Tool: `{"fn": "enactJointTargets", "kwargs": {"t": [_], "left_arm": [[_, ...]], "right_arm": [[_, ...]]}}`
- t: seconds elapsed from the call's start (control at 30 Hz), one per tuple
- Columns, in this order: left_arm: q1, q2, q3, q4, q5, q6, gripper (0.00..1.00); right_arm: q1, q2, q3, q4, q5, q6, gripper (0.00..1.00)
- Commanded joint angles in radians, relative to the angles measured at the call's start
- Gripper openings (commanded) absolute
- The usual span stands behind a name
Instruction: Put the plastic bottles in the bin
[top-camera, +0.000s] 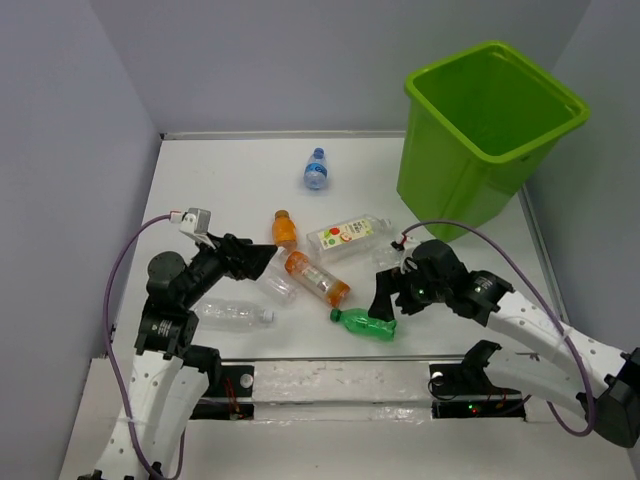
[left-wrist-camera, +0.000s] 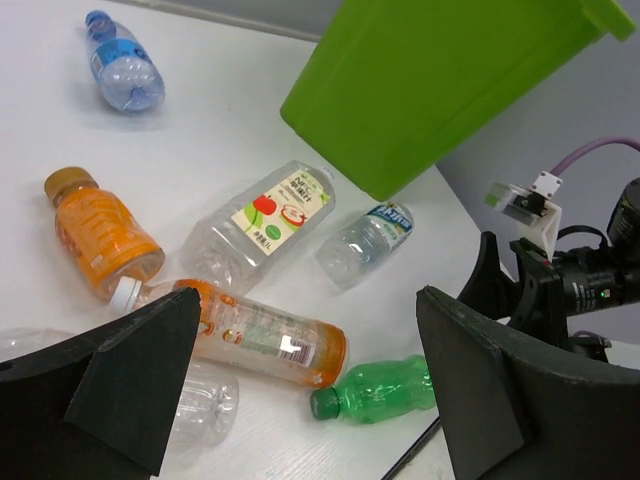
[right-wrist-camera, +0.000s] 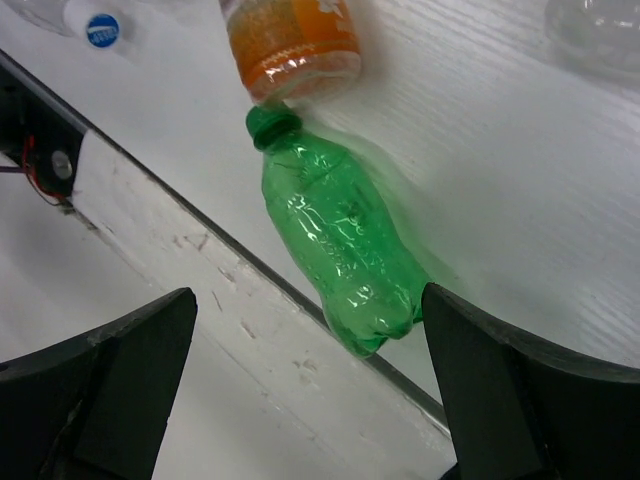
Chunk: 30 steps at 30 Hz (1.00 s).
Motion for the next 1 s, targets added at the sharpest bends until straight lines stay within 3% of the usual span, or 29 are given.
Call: {"fn": "enactJointTargets", "kwargs": {"t": [0.0, 0.17, 0.37, 0.57, 0.77, 0.9, 0.97], "left_arm": [[0.004, 0.069, 0.04, -0.033, -0.019, -0.018, 0.99], [0.0, 0.169, 0.055, -0.093, -0.076, -0.018, 0.99], [-0.006, 0.275, 0.124, -0.281, -0.267, -0.03, 0.99], [-0.005, 0.249, 0.155, -0.442, -0.506, -0.096, 0.99], [-0.005, 0.298, 0.164, -0.478, -0.527, -0.118, 0.99], [-0.006, 0.393, 0.149, -0.447, -0.515, -0.147, 0.99], [-0.006, 0.419, 0.141, -0.415, -0.522, -0.17, 0.99]], "right_arm": [[0.077, 0.043, 0.06, -0.073, 0.099, -0.021, 1.0], [0.168, 0.178, 0.143, -0.128, 0.239, -0.059, 1.0], [0.271, 0.324, 0.232, -0.133, 0.257, -0.116, 1.0], [0.31, 0.503, 0.289, -0.159, 0.366, -0.132, 1.0], [0.31, 0.589, 0.306, -0.162, 0.339, -0.141, 0.99], [0.31, 0.629, 0.303, -0.163, 0.316, -0.13, 0.95], [0.32, 0.644, 0.3, -0.162, 0.306, -0.124, 0.85]]}}
